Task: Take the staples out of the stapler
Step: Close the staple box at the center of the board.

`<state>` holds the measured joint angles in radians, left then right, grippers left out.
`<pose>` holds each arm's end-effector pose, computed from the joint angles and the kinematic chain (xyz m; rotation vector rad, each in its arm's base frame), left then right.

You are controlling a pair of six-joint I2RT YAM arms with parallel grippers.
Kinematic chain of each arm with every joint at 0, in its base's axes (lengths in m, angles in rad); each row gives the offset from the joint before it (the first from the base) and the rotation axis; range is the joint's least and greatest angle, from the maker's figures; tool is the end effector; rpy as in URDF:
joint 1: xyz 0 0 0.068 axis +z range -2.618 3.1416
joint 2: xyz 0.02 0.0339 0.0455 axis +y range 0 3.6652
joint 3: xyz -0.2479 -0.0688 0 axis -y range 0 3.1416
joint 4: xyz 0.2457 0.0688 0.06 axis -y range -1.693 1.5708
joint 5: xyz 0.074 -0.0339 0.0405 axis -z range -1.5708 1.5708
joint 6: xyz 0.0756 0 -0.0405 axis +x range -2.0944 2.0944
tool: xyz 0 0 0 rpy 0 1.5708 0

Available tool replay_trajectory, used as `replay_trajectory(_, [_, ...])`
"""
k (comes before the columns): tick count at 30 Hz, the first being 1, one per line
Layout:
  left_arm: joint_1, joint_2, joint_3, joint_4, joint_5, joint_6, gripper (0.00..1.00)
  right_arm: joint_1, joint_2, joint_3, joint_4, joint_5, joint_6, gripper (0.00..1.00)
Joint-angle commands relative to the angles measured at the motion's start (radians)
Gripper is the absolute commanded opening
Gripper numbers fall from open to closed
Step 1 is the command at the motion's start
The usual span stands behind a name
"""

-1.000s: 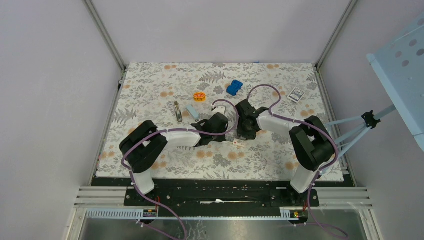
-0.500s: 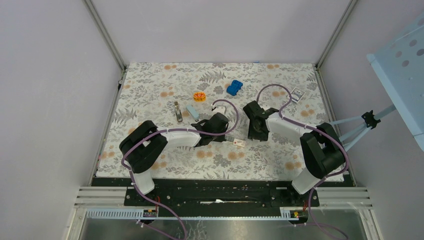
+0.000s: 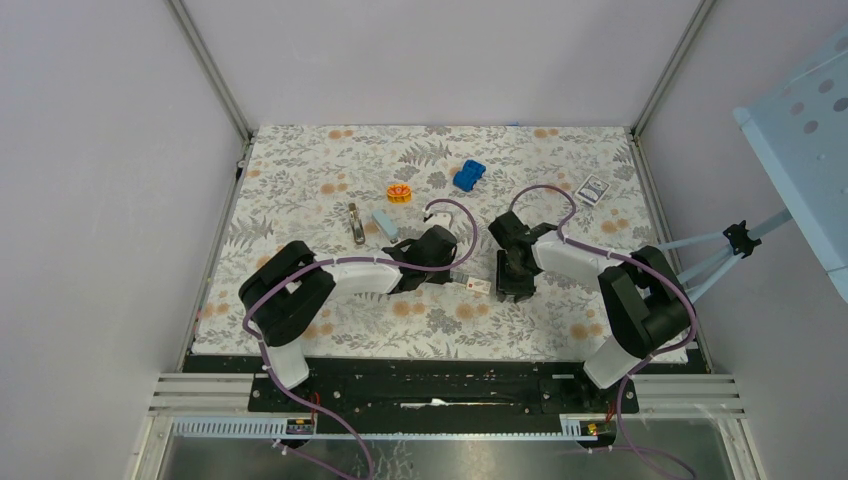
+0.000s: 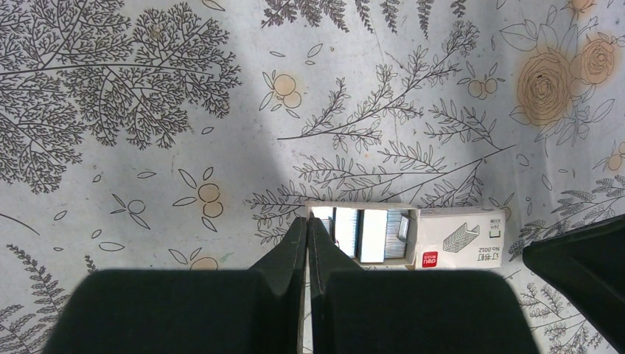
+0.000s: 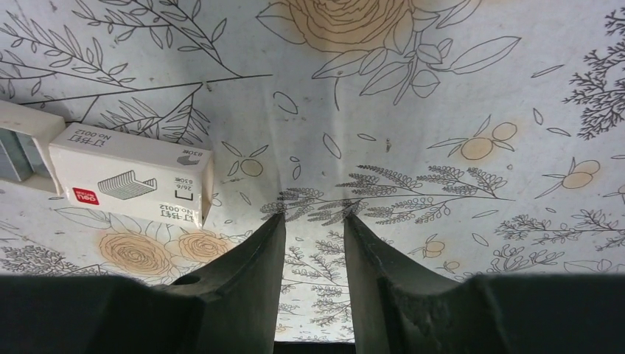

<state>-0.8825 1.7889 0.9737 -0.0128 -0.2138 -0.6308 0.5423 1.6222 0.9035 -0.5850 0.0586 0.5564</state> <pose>0.2575 -0.2878 0.1089 0.2036 2.4161 -0.4587 0.2563 0.1493 0.1003 0.0316 2.8804 0.1301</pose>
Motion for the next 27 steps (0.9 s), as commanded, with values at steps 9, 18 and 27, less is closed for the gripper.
replay_trajectory(9, [-0.01,0.012,0.022,0.014,-0.01,0.009,0.02,0.002,0.05,0.01,0.054,-0.057,0.025,0.4])
replay_trajectory(18, [-0.015,0.018,0.026,0.015,-0.006,0.016,0.02,0.023,0.114,0.074,0.058,-0.057,0.025,0.38])
replay_trajectory(27, [-0.023,0.021,0.028,0.014,-0.004,0.022,0.02,0.048,0.151,0.114,0.066,-0.057,0.039,0.38])
